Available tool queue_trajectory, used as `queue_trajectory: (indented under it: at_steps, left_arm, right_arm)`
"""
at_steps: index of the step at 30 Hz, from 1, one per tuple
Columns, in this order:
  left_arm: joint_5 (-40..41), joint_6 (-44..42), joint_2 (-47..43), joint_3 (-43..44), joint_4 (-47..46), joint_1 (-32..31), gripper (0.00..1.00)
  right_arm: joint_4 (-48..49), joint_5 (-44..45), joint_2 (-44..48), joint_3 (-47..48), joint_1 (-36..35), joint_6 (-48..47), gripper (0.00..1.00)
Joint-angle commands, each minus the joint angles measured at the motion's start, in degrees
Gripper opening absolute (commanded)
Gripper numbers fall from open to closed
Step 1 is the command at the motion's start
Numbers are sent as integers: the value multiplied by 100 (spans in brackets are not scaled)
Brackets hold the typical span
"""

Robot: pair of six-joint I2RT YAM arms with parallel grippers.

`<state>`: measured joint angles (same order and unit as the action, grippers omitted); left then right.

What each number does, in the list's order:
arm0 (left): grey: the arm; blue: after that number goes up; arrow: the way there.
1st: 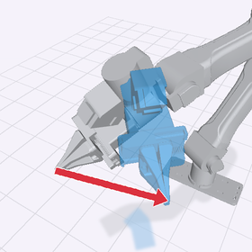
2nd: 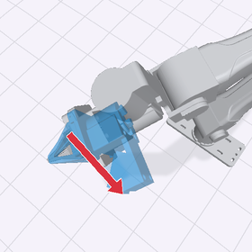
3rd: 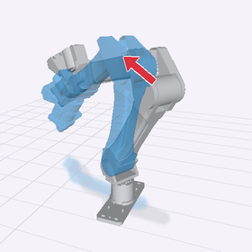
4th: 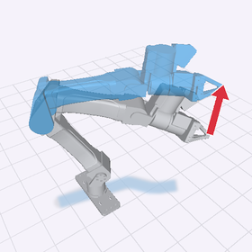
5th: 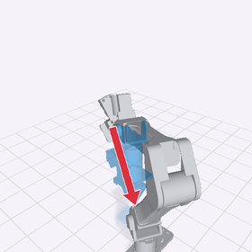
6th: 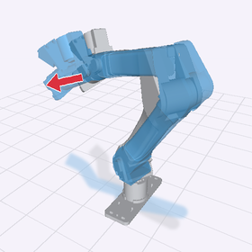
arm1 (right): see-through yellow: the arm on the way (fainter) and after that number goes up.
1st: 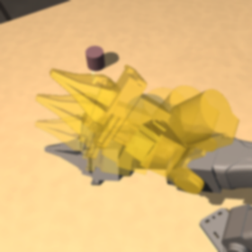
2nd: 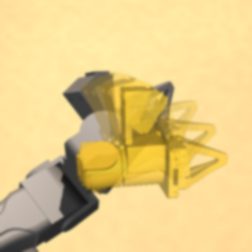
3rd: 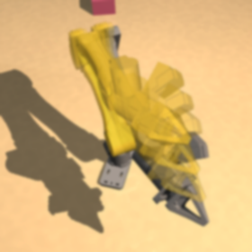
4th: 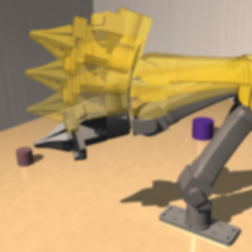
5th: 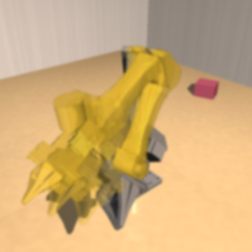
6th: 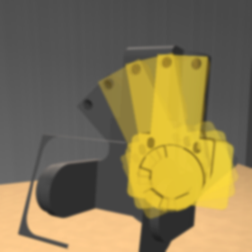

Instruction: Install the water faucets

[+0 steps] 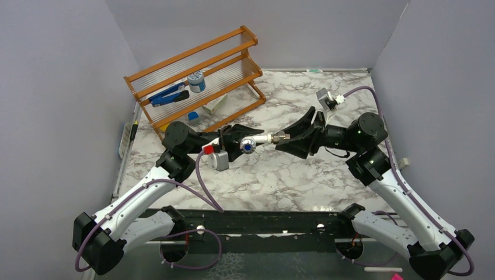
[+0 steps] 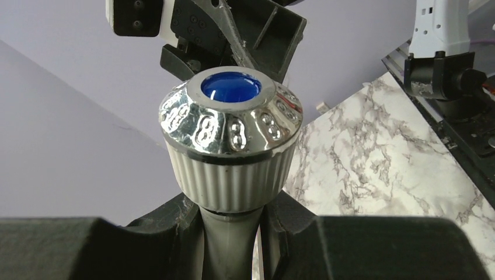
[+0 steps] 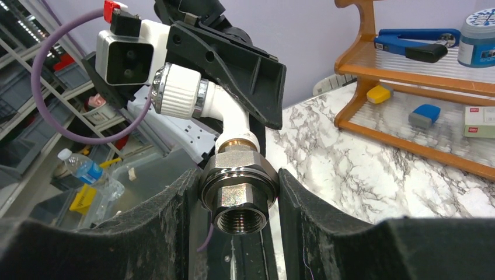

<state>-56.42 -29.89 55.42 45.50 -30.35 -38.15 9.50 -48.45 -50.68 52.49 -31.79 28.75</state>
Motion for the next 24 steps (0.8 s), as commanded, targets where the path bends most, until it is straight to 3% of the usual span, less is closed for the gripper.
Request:
queue_trajectory:
  at_steps: [1,9,12,16,24]
  left_arm:
    - [-4,-414,-128,26,-385,-82,0]
    - [16,-358,-231,-69,-385,-82,0]
    - [21,-328,-247,-85,-381,-87,0]
    - [-7,-303,-253,-85,-375,-87,0]
    - [165,-2,-345,-145,-367,-87,0]
  right_arm:
    - [-364,864,21,166,-12,38,14]
    - [257,1176,353,-104,-13,-449,43]
    - [354,1086,391,-125,-11,-483,58]
    - [377,970,395,-112,-11,-514,64]
    - [358,980,537,-33,-15,-1169,66]
